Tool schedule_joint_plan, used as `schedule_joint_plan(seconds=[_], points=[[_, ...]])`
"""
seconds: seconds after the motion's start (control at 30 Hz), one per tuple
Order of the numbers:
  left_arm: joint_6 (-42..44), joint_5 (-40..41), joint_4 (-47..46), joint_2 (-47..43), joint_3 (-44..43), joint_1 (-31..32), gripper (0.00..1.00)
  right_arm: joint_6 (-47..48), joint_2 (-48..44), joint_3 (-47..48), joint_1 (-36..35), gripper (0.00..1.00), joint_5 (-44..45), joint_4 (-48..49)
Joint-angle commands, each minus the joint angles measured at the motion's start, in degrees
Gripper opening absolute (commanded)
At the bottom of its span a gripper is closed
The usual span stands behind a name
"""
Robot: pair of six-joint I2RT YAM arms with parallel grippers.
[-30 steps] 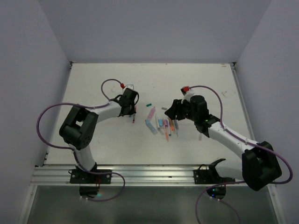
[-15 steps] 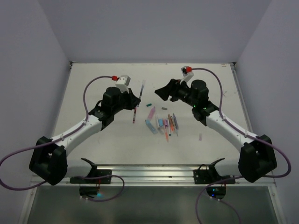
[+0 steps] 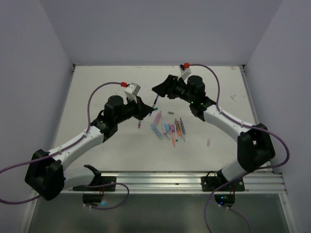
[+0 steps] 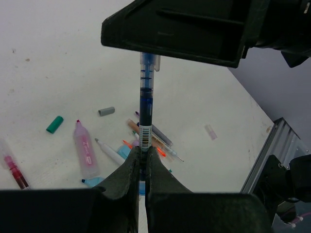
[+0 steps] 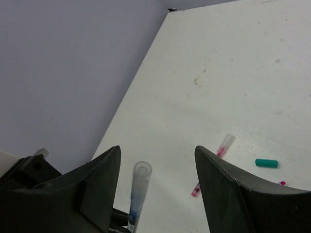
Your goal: Open the pen caps
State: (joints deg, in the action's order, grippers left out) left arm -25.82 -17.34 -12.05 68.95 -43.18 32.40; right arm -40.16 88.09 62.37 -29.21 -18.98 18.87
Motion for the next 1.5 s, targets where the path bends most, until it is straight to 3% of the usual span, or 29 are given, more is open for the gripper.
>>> schedule_joint_plan(seconds=[0.0,0.27,0.37,0.5,0.57,0.6,0.67,0.7,0.73,0.77,0.87,0.97,1.07,1.1,1.27,1.3,1.33,1.47], points=[[1.48,-2.08,-3.94,-0.92,0.37,0.29,0.0,-2.29,0.76,2.93,-0.85,0.66,0.17,2.4],[1.3,-2.08,-4.38,-0.31,0.46,0.38,0.0,-2.73,1.03,2.76,-1.02,0.47,-1.06,3.36],[1.3,-2.17,-4.56,-0.22,0.38,0.38,0.0,-2.47,0.94,2.67,-1.11,0.31,-1.32,3.63],[1.21,-2.34,-4.38,-0.22,0.46,0.47,0.0,-2.38,1.11,2.67,-1.11,0.0,-2.11,3.8],[1.13,-2.26,-4.47,-0.57,0.55,0.47,0.0,-2.38,1.12,2.58,-1.11,0.0,-2.55,4.07],[1.13,-2.34,-4.47,-0.57,0.55,0.47,0.16,-2.2,0.85,2.41,-1.11,0.0,-3.42,4.24],[0.69,-2.78,-4.38,-0.57,0.46,0.38,0.36,-1.94,0.41,1.97,-1.11,0.0,-4.22,4.94],[0.6,-2.87,-4.38,-0.66,0.55,0.38,0.55,-1.68,-0.11,1.79,-1.11,0.0,-4.66,5.12],[-0.01,-3.05,-4.56,-0.48,0.81,0.38,0.64,-1.67,-0.38,1.53,-1.11,0.0,-5.79,5.82],[-0.28,-3.57,-5.51,-0.31,0.99,0.38,0.7,-1.59,-0.64,1.18,-1.11,0.0,-6.32,6.0],[-1.68,-6.02,-7.36,0.92,1.25,0.03,0.73,-1.5,-1.69,0.3,-1.11,0.0,-7.73,6.79],[-3.35,-7.87,-10.08,2.24,1.78,-0.15,0.7,-2.29,-2.66,-0.75,-1.11,0.0,-8.61,8.19],[-5.11,-9.63,-12.63,3.47,1.96,-0.15,0.56,-3.17,-3.1,-1.46,-1.11,0.0,-9.75,9.86],[-5.46,-9.99,-12.99,3.74,1.78,-0.15,0.44,-3.43,-3.19,-1.55,-1.11,0.0,-9.93,10.13],[-6.34,-11.74,-13.7,5.23,1.17,-0.15,0.16,-3.96,-3.11,-2.42,-1.11,0.0,-10.81,12.06],[-6.43,-12.1,-13.7,5.41,1.08,-0.15,0.04,-3.96,-3.19,-2.51,-1.11,0.0,-10.64,12.41],[-6.78,-12.27,-13.7,5.67,1.08,-0.15,0.0,-3.87,-3.28,-2.6,-1.11,0.0,-10.64,12.85],[-7.75,-14.56,-14.57,5.94,2.48,-0.15,0.0,-0.19,-3.81,-0.15,-1.02,0.0,-9.06,9.61]])
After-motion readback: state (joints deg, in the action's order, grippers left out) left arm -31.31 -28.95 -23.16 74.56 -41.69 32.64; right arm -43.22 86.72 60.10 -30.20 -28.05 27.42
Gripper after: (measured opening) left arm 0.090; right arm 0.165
